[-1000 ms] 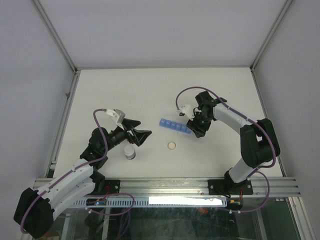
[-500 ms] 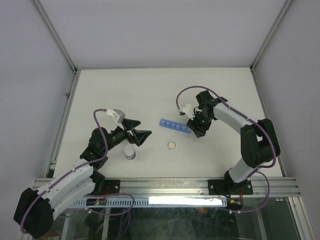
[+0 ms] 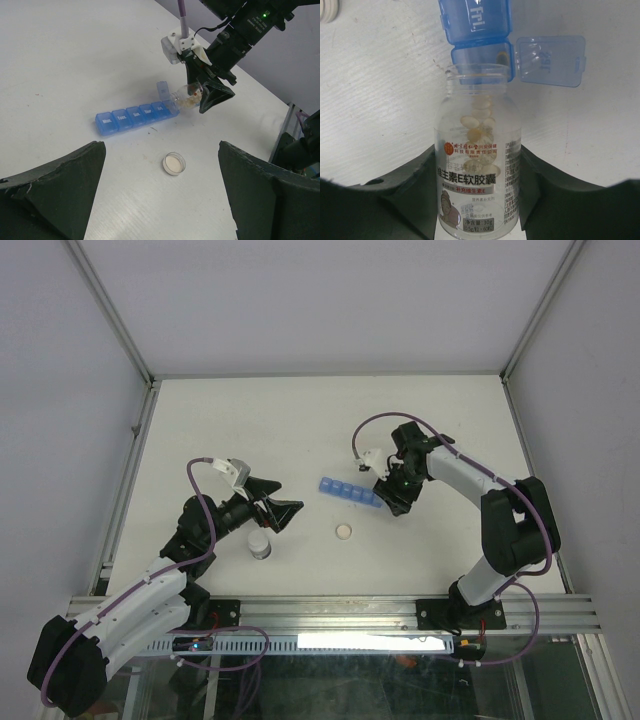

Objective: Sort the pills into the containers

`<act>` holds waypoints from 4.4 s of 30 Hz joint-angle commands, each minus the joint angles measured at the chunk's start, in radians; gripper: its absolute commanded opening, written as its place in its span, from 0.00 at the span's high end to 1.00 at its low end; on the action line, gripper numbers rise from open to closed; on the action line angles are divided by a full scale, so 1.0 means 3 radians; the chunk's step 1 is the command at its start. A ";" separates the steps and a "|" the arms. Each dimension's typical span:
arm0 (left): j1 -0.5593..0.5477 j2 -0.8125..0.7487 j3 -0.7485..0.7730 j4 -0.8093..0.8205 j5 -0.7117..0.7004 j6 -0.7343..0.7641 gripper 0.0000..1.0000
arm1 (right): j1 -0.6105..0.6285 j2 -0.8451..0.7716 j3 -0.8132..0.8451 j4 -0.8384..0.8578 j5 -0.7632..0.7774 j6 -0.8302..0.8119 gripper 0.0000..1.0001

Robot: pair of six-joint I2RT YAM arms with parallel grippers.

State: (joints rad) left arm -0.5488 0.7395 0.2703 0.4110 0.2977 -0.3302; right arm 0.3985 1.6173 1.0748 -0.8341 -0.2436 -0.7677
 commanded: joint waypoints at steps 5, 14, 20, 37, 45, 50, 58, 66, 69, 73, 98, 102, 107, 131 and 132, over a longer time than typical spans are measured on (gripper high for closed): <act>0.0004 -0.0041 0.0036 0.0108 0.0086 0.0059 0.01 | -0.0015 -0.0061 0.0117 -0.0096 -0.0187 -0.0008 0.97; 0.0007 -0.0026 0.0035 0.0113 0.0097 0.0058 0.01 | -0.0019 -0.0094 0.0051 0.0117 0.0094 0.0065 0.99; 0.0006 -0.0016 0.0040 0.0118 0.0107 0.0059 0.01 | -0.0018 -0.0097 0.0042 0.0149 0.0186 0.0071 0.99; 0.0004 -0.0028 0.0030 0.0118 0.0117 0.0058 0.01 | -0.0051 -0.0115 0.0031 0.0174 -0.0047 0.0074 0.99; 0.0004 -0.0064 0.0010 0.0163 0.0153 0.0038 0.01 | -0.0172 -0.0352 -0.0127 0.0289 -0.0368 0.0099 0.98; 0.0004 -0.0100 -0.0020 0.0277 0.0173 -0.0082 0.01 | -0.0304 -0.0607 -0.0280 0.0391 -0.0744 0.0133 0.98; 0.0004 -0.0161 -0.0075 0.0735 0.0254 -0.0858 0.01 | -0.0734 -0.1340 -0.0246 0.0565 -0.2124 0.0236 0.99; -0.0362 0.0112 0.0364 0.0050 0.0052 -0.1271 0.16 | -0.0910 -0.2055 -0.0718 0.3676 -0.3701 0.2805 1.00; -0.0761 0.0045 0.0538 -0.0415 -0.0459 -0.1155 0.18 | -0.0914 -0.2239 -0.1242 0.5088 -0.3685 0.3702 1.00; -0.1133 0.0045 0.0601 -0.0652 -0.0787 -0.1185 0.24 | -0.0950 -0.2586 -0.1480 0.4885 -0.3596 0.3454 1.00; -0.1612 0.1423 0.1631 -0.1716 -0.1606 -0.0513 0.29 | -0.1133 -0.2628 -0.1485 0.4204 -0.3635 0.3072 1.00; -0.1529 0.1277 0.1279 -0.1106 -0.1206 -0.0380 0.29 | -0.1129 -0.2500 -0.1442 0.3987 -0.3798 0.2876 1.00; -0.1275 0.0852 0.0783 0.0619 -0.0062 -0.1103 0.31 | -0.1126 -0.2455 -0.1256 0.3004 -0.3867 0.2026 1.00; -0.1740 0.2014 0.1814 0.1013 -0.1277 -0.0872 0.09 | -0.1077 -0.2359 -0.1399 0.2994 -0.3789 0.1643 0.98; -0.1760 0.2052 0.1852 0.0978 -0.1302 -0.0878 0.10 | -0.1075 -0.2359 -0.1399 0.2988 -0.3783 0.1634 0.97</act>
State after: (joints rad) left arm -1.0561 1.3243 0.7601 0.7227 -0.0177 -0.6151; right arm 0.0700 0.9112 0.6415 0.0467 -1.3834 -0.2489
